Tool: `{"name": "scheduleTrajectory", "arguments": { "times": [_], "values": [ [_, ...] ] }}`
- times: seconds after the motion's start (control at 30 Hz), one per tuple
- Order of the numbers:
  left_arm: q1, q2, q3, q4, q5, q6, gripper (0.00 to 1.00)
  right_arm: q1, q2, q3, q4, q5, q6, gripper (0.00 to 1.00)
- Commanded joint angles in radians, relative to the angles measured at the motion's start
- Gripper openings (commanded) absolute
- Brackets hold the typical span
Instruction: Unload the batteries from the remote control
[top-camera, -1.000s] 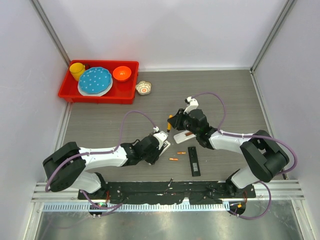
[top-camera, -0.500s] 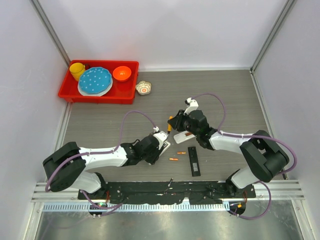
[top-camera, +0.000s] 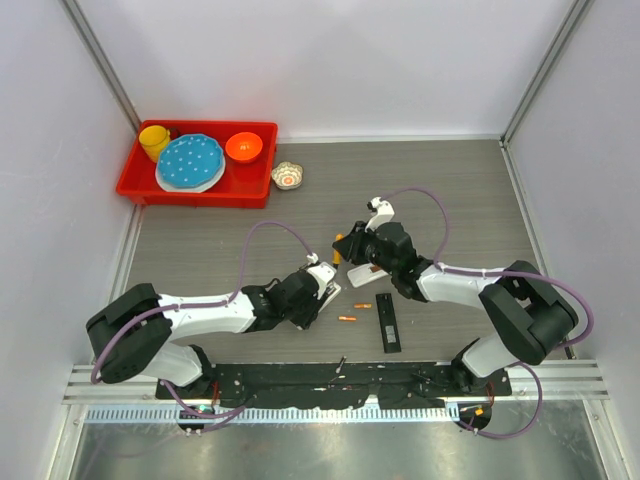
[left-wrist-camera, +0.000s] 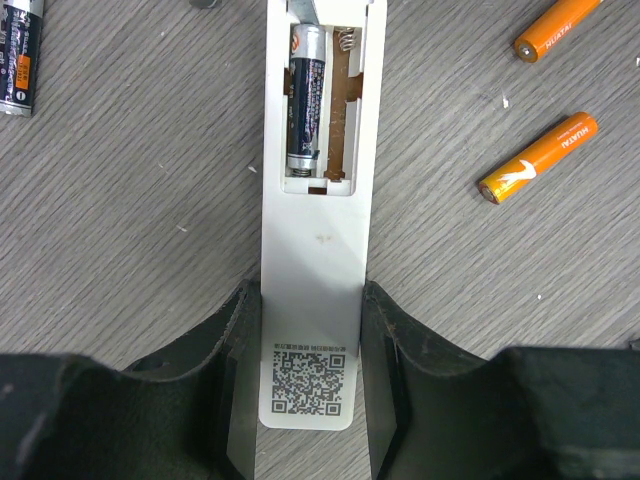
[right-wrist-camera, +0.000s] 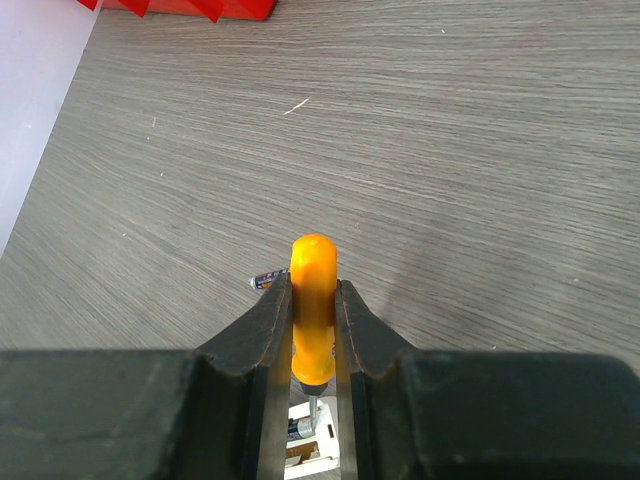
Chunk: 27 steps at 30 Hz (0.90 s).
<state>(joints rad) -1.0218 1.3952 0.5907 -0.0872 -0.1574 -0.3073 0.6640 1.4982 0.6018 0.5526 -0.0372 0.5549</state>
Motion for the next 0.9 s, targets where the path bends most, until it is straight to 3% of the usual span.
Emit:
{"name": "scheduleTrajectory", "arguments": {
  "times": [0.0, 0.4, 0.87],
  "values": [
    [-0.001, 0.030, 0.014, 0.006, -0.004, -0.003, 0.00, 0.022, -0.019, -0.008, 0.033, -0.020, 0.023, 0.01],
    [-0.001, 0.028, 0.014, 0.007, -0.005, -0.004, 0.00, 0.022, 0.016, -0.080, 0.270, -0.153, 0.237, 0.01],
    [-0.001, 0.025, 0.012, 0.009, -0.008, -0.006, 0.00, 0.022, -0.032, -0.034, 0.242, -0.194, 0.274, 0.01]
  ]
}}
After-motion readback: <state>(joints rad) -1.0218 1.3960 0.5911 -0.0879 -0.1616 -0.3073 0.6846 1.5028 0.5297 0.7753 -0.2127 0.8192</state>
